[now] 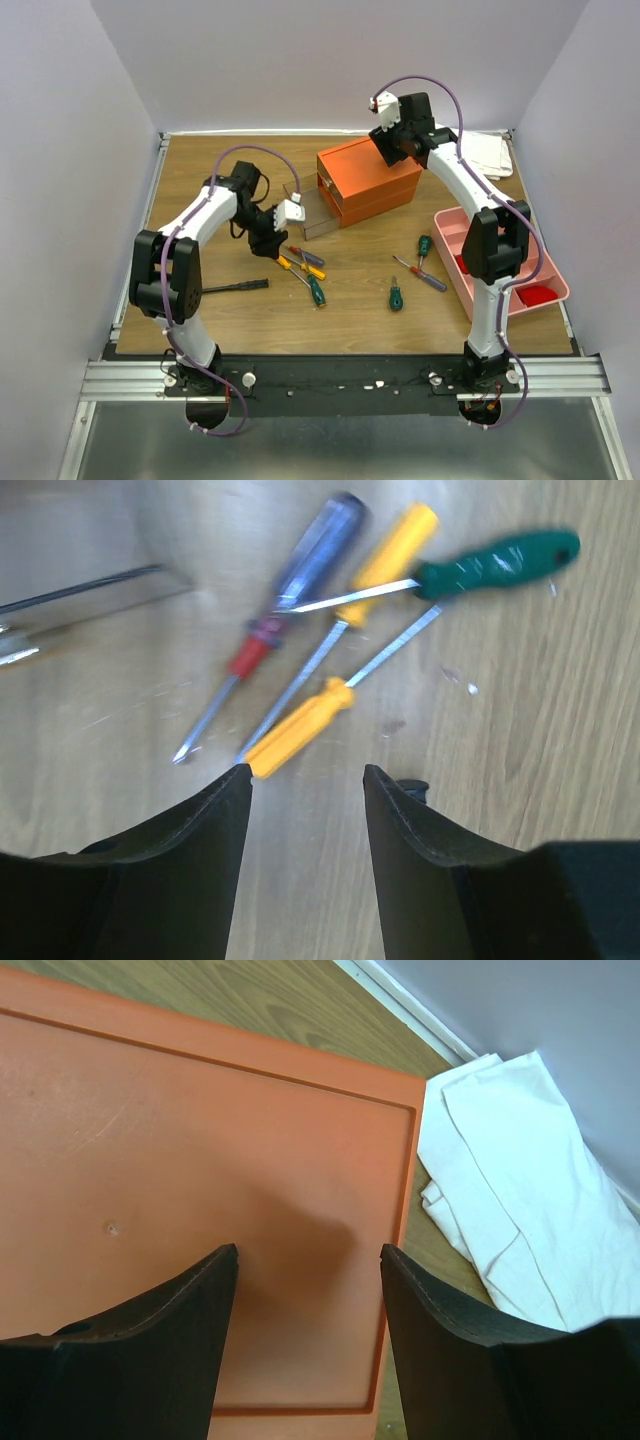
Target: Sort the tools into containers
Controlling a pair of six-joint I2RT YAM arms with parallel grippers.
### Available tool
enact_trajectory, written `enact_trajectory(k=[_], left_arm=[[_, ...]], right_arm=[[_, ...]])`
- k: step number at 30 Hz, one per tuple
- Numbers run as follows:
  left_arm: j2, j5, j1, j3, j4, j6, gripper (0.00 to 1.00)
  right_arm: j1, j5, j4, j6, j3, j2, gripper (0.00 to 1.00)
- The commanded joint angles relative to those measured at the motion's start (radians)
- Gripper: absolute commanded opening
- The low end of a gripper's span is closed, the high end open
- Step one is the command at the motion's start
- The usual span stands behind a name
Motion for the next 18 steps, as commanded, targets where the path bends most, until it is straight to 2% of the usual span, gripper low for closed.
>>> enact_trajectory(k=[1,4,6,8,10,13,15,18], left_arm=[[-0.008,-0.097,-0.063,-0.076,0.022,0.258,0.57],[0.009,-0.117,-0.097,-0.085,0.062,0.258,0.56],[0.023,-0.127,-0.108,-0.060,0.045,0.264,0.52],[0.023,-0.114,-0.094,-0.027,0.027,0.211,0.50],[0.001,-0.087,-0.023,0.018,-0.047,0.186,0.50],[-0.072,-0.091,0.076,0.015,-0.231,0.281,0.49],[-0.137,-0.164,0.096,-0.028,-0.303,0.394,0.49],[-0.227,-0.215,0.101,-0.154,-0.281,0.485,0.50]], right_arm=[[0.007,0.021,-0.155,-0.021,-0.040,0.034,0.68],[0.007,0.022,-0.155,-0.023,-0.045,0.032,0.68],[0.007,0.024,-0.155,-0.024,-0.045,0.027,0.69],[0.007,0.027,-0.153,-0.027,-0.047,0.023,0.69],[0.007,0.030,-0.155,-0.034,-0.051,0.015,0.69],[0.007,0.025,-0.153,-0.035,-0.060,0.003,0.69],[0.007,0.025,-0.153,-0.037,-0.053,0.007,0.70],[0.007,0.027,-0.153,-0.034,-0.036,0.017,0.71]])
